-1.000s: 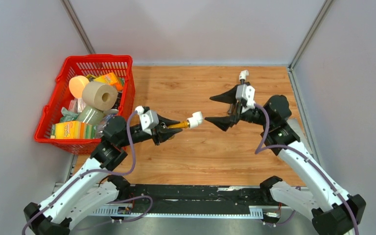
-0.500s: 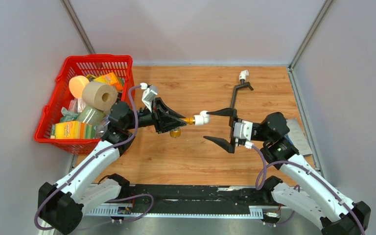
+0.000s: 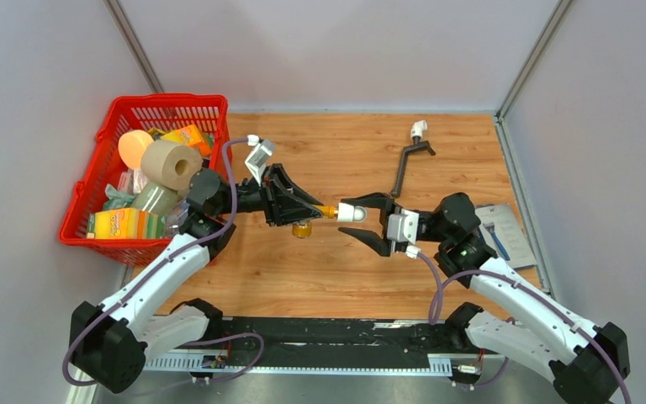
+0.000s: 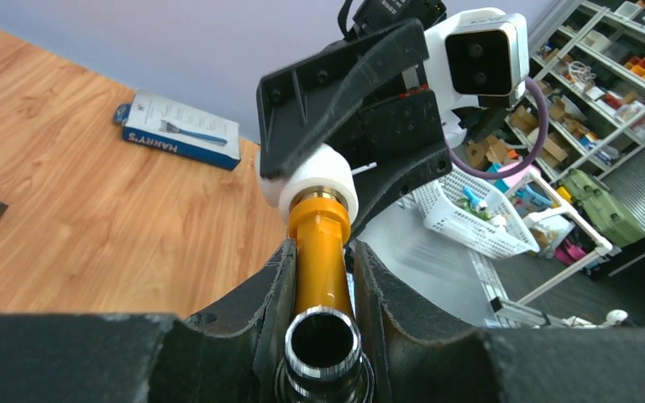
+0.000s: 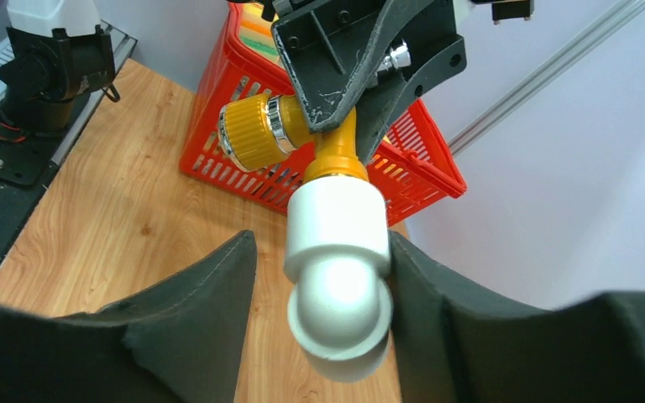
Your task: Install the water faucets
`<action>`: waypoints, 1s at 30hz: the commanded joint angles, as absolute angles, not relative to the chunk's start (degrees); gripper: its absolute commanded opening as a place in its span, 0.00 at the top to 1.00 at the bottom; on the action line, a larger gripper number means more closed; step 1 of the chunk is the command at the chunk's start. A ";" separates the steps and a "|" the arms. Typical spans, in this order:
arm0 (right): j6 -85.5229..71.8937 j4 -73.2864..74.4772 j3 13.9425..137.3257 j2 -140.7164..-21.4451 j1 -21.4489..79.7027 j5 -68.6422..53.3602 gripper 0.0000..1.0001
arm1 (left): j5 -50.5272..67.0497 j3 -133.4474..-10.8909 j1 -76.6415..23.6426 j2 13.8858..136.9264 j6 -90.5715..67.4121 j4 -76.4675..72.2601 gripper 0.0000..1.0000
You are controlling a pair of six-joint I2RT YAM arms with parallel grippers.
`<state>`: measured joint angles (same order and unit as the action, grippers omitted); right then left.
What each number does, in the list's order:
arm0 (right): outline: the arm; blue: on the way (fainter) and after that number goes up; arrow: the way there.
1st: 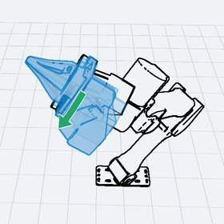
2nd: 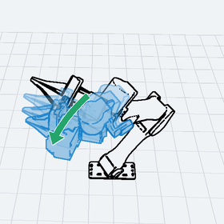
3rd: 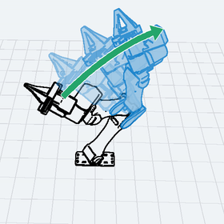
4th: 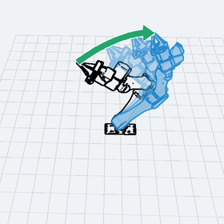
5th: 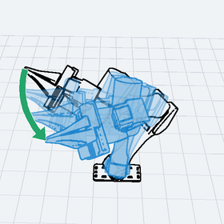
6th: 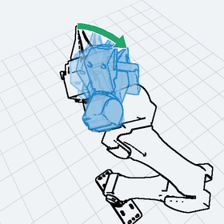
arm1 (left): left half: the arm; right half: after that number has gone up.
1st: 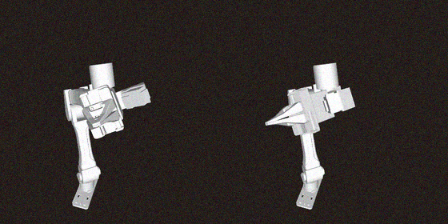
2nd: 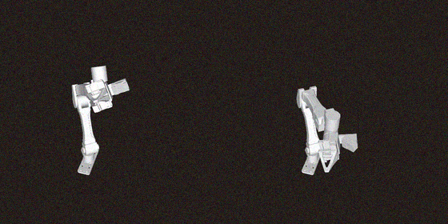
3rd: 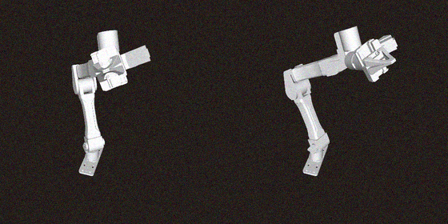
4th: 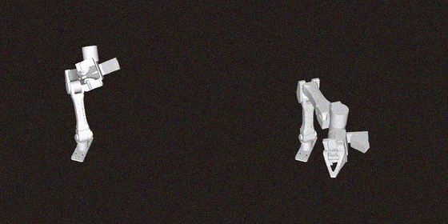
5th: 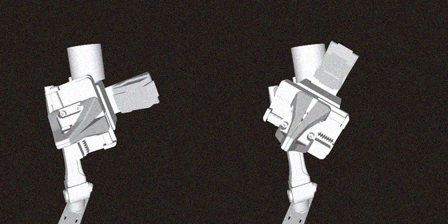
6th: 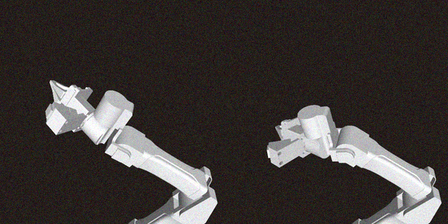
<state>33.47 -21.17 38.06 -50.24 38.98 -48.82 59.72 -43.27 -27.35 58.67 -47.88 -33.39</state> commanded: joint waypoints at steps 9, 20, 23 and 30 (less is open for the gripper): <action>12.78 -22.24 44.03 -54.40 40.08 -46.16 1.00 | 60.64 -50.62 -27.25 54.15 -25.80 -21.47 1.00; -34.33 -17.41 58.96 -69.77 38.76 -46.22 1.00 | 48.88 -37.89 -30.58 36.05 24.85 -9.42 1.00; -43.13 -17.14 60.82 -74.69 36.04 -49.39 1.00 | 39.77 -35.43 -32.60 33.58 36.34 -5.37 1.00; -45.19 -16.00 61.61 -79.28 34.72 -46.33 0.90 | 27.61 -30.94 -36.12 28.92 41.23 -7.63 1.00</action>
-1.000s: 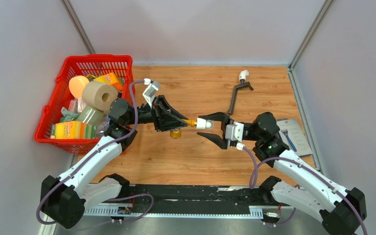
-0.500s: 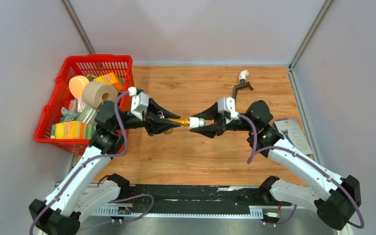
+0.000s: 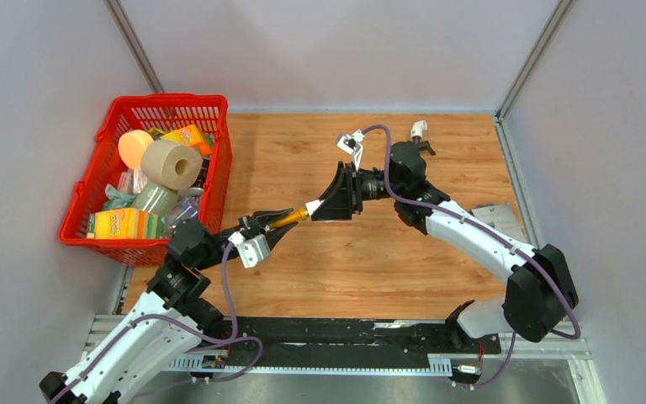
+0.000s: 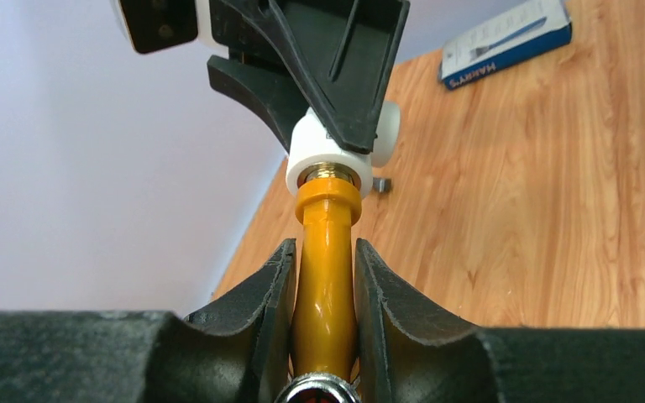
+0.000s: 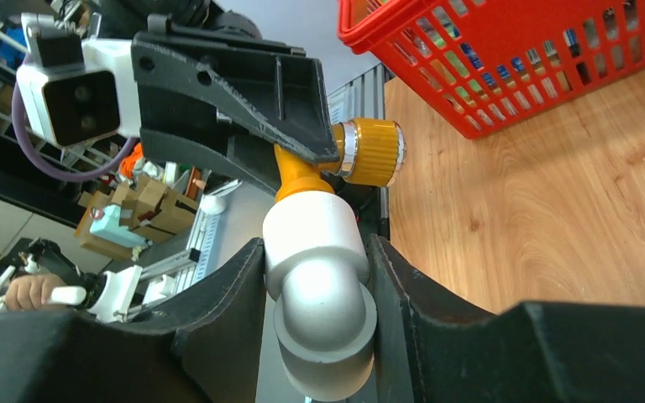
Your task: Install the water faucets
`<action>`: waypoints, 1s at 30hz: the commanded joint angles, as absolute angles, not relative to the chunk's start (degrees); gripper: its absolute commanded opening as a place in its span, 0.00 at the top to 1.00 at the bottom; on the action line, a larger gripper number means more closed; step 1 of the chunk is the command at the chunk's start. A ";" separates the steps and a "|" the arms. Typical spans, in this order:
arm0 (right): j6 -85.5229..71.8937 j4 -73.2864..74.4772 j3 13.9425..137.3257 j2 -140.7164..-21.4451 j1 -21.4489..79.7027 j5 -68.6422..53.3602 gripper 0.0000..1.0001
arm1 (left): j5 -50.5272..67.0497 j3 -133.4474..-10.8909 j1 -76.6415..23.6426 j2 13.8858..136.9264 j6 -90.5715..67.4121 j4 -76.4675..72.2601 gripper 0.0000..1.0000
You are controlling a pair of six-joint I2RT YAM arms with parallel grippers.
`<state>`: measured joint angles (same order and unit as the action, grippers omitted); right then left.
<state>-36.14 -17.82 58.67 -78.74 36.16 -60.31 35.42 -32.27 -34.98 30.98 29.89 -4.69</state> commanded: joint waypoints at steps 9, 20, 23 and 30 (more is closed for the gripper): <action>-17.35 -13.63 60.39 -67.26 33.58 -39.12 0.43 | 22.24 -39.45 -36.12 34.44 16.80 -4.40 1.00; 18.44 -13.53 46.77 -48.70 33.40 -38.32 0.15 | 37.60 -48.88 -30.77 47.55 -13.78 -2.08 1.00; 27.39 -14.32 42.99 -45.62 33.40 -42.08 0.14 | 41.47 -47.99 -28.14 48.77 -21.07 -6.93 1.00; 31.55 -16.70 40.52 -45.70 33.40 -48.77 0.13 | 50.09 -47.99 -24.26 54.83 -31.63 -12.98 1.00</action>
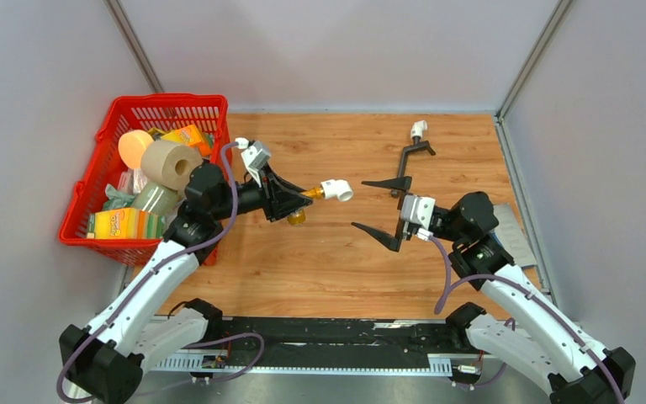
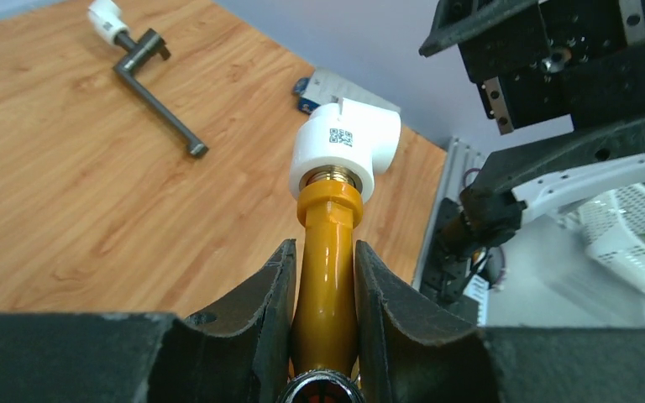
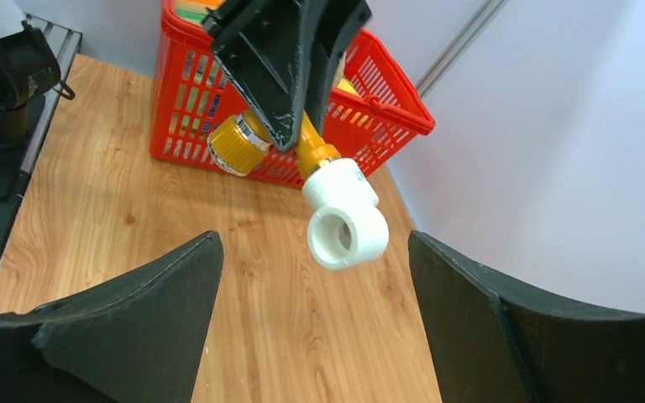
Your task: Install the water faucets
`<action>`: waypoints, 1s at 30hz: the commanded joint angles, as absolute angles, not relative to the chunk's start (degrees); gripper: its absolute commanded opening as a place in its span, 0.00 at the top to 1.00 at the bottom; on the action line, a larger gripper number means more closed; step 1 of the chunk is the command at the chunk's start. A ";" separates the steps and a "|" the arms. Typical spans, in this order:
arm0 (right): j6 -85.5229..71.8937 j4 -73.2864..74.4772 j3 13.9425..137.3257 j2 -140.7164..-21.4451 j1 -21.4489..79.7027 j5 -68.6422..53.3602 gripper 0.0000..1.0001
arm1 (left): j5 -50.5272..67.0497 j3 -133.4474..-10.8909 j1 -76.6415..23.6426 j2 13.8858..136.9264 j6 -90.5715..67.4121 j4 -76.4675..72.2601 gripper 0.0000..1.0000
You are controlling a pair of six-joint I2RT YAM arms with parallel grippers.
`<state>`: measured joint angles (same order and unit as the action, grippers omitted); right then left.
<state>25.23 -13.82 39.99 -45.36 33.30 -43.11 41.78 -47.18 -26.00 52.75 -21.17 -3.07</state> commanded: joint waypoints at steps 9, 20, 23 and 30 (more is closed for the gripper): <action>31.82 -20.12 40.43 -48.51 33.49 -51.59 0.13 | 61.60 -50.09 -23.55 60.47 -41.74 -18.72 1.00; 30.67 -22.32 42.62 -53.17 34.01 -56.51 0.17 | 65.92 -51.94 -23.55 62.67 -45.70 -21.27 1.00; 30.15 -22.76 43.33 -54.05 34.28 -57.30 0.20 | 66.62 -52.29 -23.55 63.63 -46.93 -21.80 1.00; 27.78 -23.47 45.61 -56.86 34.72 -58.01 0.40 | 68.03 -52.65 -23.64 64.69 -48.16 -22.32 1.00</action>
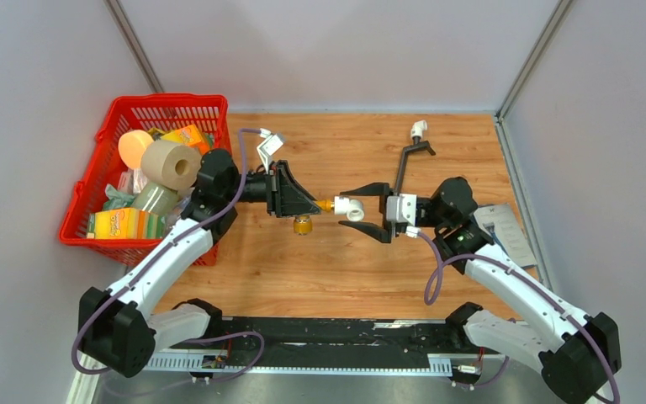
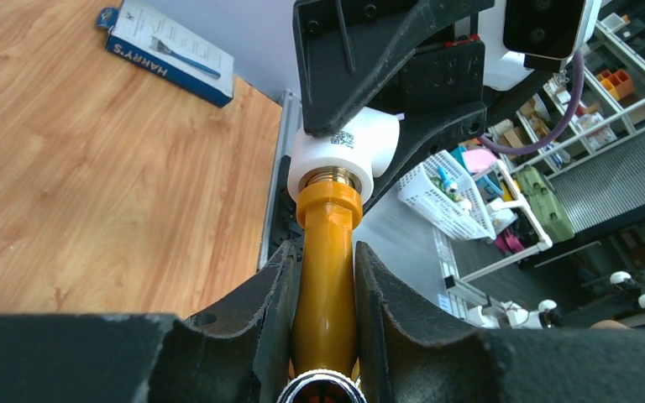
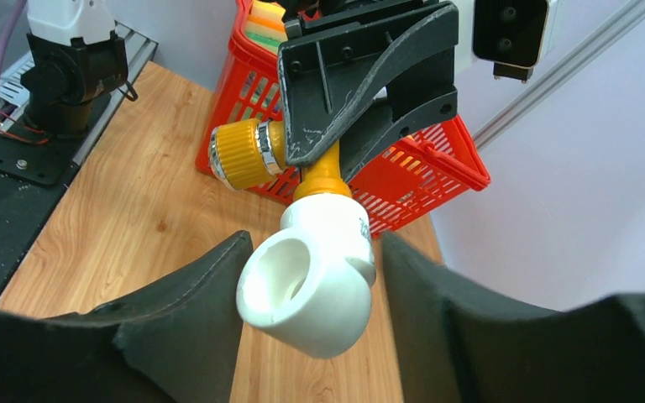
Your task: Install the water faucets
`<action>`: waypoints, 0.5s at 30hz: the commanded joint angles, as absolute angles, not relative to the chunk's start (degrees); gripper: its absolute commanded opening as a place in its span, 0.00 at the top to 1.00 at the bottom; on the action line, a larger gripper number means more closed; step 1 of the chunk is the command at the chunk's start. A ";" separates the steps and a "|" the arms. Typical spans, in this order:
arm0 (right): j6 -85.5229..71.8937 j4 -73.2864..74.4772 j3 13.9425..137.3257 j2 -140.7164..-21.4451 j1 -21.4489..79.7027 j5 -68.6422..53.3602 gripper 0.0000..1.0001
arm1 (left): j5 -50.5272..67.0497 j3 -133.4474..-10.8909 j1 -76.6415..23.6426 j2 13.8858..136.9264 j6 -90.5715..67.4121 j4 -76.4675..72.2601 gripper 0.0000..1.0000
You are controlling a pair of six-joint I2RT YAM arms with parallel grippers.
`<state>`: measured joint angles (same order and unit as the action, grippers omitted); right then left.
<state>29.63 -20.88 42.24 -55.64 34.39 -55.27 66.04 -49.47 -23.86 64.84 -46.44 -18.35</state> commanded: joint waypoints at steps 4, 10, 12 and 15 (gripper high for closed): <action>24.36 -24.08 47.28 -58.80 34.80 -58.71 0.67 | 68.64 -52.91 -23.64 64.69 -47.82 -21.89 1.00; 10.05 -24.44 51.32 -62.48 34.80 -58.89 0.94 | 67.78 -56.77 -23.64 63.37 -31.97 -6.84 1.00; 4.24 -21.90 54.21 -64.33 34.72 -58.19 0.98 | 65.23 -59.93 -23.64 62.85 -22.83 3.63 1.00; -5.67 -18.46 58.87 -68.01 34.63 -56.17 1.00 | 60.74 -62.83 -23.73 60.74 -12.85 13.95 1.00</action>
<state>10.87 -20.64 51.79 -64.03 33.63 -56.14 64.97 -57.78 -22.41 64.38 -31.38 -1.72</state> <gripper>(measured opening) 0.493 0.356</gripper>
